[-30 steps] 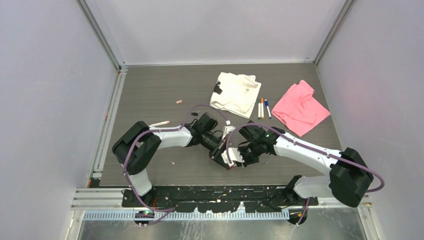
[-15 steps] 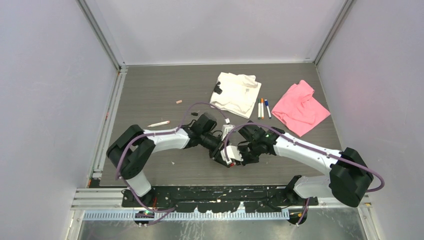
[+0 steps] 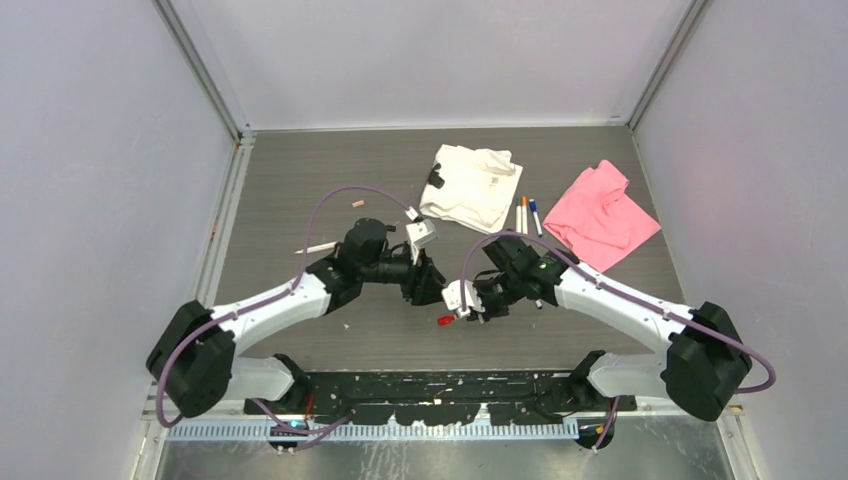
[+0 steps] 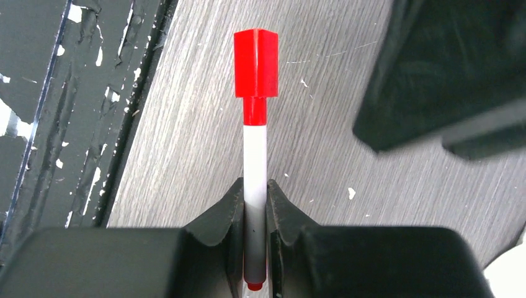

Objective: Insert the pens into the pen caps
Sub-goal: Insert the pen cap onto the pen, then place the pen at the center of the board.

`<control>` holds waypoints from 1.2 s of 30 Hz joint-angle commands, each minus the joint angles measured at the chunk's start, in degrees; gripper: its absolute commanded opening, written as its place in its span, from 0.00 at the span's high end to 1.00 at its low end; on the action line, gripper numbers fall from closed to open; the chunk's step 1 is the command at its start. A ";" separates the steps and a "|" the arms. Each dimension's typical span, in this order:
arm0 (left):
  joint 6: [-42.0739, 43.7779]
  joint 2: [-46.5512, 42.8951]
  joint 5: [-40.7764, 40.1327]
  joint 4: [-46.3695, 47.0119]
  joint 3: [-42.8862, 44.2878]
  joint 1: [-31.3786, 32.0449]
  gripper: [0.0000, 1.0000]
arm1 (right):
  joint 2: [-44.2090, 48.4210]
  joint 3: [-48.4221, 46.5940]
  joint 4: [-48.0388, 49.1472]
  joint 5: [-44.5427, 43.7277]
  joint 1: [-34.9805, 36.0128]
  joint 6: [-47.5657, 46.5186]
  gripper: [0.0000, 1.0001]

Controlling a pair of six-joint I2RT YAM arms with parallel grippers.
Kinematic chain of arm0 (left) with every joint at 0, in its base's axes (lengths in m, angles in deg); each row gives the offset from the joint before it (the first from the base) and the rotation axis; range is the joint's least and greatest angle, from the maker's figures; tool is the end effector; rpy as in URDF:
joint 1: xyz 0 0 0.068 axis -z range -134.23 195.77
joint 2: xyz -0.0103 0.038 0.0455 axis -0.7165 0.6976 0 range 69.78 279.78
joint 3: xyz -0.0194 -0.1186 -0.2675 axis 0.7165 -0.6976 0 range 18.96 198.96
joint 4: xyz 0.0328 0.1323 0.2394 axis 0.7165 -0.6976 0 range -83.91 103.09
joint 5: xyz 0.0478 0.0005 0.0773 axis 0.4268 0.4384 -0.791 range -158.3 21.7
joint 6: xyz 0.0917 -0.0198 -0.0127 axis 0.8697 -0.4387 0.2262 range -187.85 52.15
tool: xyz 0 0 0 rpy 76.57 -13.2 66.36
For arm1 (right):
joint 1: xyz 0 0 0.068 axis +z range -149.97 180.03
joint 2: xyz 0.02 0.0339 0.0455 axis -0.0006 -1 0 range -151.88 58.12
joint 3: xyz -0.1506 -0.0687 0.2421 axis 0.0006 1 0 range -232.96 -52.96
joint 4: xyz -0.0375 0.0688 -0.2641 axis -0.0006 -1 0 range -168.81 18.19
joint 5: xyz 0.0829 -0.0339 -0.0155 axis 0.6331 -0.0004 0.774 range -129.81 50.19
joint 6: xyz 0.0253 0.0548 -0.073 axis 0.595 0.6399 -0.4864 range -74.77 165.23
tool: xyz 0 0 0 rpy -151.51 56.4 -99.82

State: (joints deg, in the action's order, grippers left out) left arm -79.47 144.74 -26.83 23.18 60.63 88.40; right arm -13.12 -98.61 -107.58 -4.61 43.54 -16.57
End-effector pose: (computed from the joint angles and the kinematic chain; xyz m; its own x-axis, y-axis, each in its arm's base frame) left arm 0.1993 -0.2606 0.2419 -0.4763 0.2335 -0.8477 0.8774 0.1897 -0.4407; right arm 0.1528 0.2132 0.1989 0.3715 -0.6403 -0.6723 -0.9215 -0.3424 -0.1831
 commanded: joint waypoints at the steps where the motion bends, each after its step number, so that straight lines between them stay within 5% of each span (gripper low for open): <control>1: 3.60 -6.33 -7.59 2.79 -4.62 -0.68 0.50 | 2.74 -2.25 -1.56 4.68 -2.80 -3.29 0.99; 7: 5.82 -14.83 -24.89 13.63 -16.01 -0.88 0.35 | 4.13 -2.22 -0.26 6.21 -7.87 0.56 0.99; 12: 7.44 -18.15 -41.43 23.21 -23.60 -0.99 0.15 | 4.47 -2.51 6.12 4.15 -12.09 12.48 0.99; 15: 8.00 -17.22 -48.43 25.16 -25.13 -0.97 0.12 | 3.67 -2.77 9.68 2.80 -15.12 19.24 0.99; 26: 6.09 -17.43 -52.89 30.12 -28.66 -0.97 0.12 | -0.70 -2.14 23.87 1.18 -28.30 42.65 0.95; 36: 6.04 -18.53 -52.56 32.27 -30.45 -0.93 0.13 | -8.42 -4.31 32.50 -14.58 -37.52 65.43 0.95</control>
State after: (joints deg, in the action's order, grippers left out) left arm -73.41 127.45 -78.13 50.30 30.60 87.63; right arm -20.00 -99.71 -79.84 -11.82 7.87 38.59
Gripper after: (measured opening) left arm 0.877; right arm 0.196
